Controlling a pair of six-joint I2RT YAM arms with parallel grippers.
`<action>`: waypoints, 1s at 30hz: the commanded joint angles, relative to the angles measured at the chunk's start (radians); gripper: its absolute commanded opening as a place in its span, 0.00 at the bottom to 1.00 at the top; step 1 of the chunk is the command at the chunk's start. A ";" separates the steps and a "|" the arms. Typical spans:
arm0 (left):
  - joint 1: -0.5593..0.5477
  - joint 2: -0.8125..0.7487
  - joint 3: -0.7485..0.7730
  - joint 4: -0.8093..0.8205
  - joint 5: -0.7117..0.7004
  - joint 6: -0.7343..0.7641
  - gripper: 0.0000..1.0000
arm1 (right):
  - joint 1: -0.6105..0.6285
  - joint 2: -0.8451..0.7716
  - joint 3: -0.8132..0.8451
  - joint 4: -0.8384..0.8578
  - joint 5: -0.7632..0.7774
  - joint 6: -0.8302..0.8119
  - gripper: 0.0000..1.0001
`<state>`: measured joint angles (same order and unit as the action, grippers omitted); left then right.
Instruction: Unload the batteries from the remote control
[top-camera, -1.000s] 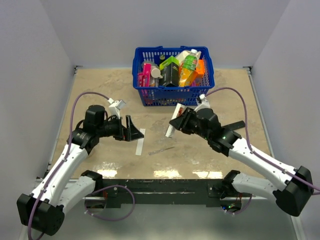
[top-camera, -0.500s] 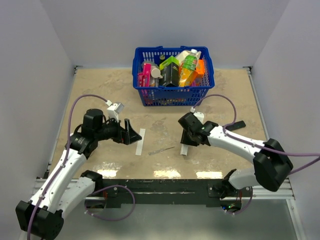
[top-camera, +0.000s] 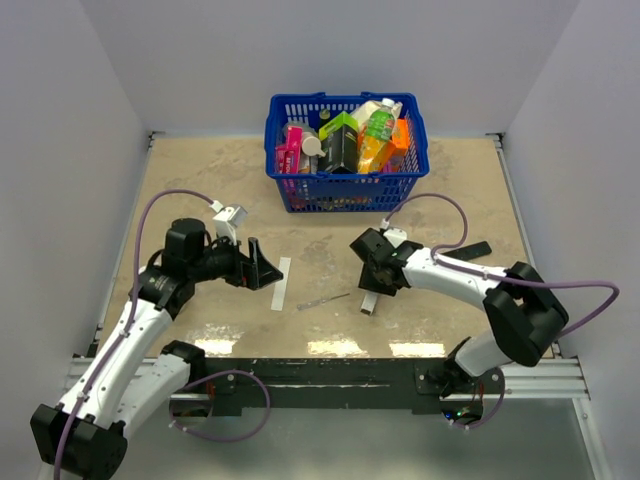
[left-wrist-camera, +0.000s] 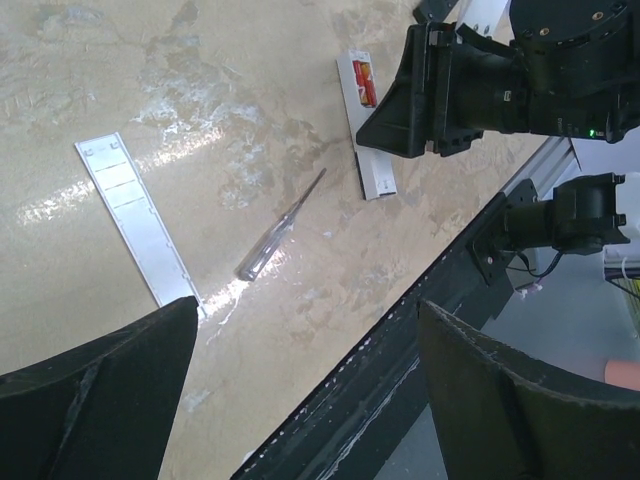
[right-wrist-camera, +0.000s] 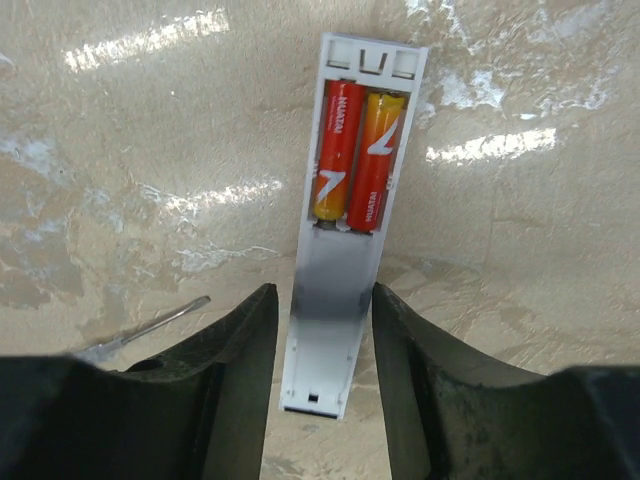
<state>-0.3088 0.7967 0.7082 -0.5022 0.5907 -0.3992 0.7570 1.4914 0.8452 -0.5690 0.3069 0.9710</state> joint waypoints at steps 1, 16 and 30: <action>-0.001 0.010 -0.003 0.022 0.000 0.033 0.94 | -0.005 -0.008 0.064 -0.020 0.083 0.037 0.49; -0.001 0.002 -0.006 0.021 -0.020 0.022 0.94 | -0.416 -0.160 0.172 -0.078 0.189 -0.058 0.60; -0.001 -0.020 -0.009 0.025 -0.034 0.014 0.91 | -0.729 0.062 0.282 -0.066 0.204 -0.094 0.57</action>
<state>-0.3088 0.8024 0.7048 -0.5026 0.5686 -0.3996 0.0372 1.5116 1.0332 -0.6189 0.4770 0.8692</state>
